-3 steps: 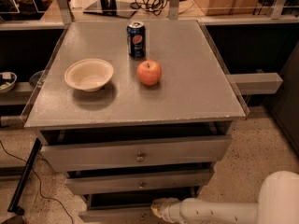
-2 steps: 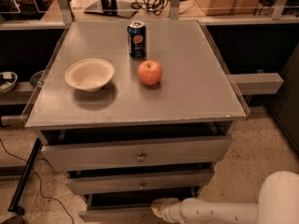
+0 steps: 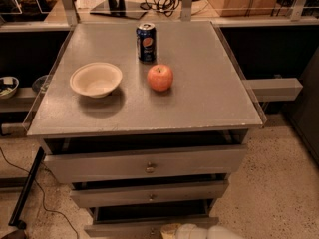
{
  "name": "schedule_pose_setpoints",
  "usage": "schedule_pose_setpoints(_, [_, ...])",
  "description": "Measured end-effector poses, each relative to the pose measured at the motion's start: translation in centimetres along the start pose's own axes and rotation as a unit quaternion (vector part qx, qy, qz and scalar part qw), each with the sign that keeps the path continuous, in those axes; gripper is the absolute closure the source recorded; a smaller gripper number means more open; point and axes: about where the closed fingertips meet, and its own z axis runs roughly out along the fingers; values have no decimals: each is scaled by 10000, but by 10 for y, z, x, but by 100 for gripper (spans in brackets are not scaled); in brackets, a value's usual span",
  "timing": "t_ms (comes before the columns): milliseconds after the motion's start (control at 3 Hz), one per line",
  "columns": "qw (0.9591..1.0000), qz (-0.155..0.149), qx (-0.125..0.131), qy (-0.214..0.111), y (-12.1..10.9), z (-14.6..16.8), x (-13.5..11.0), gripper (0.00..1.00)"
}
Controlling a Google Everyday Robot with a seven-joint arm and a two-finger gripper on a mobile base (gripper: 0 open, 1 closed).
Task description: Open bottom drawer
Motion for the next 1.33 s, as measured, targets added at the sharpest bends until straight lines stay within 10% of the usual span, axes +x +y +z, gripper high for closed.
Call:
schedule_pose_setpoints(667, [9945,542,-638,-627,37,-71,25,88])
schedule_pose_setpoints(1333, [9944,541,-659,-626,39,-71,25,42])
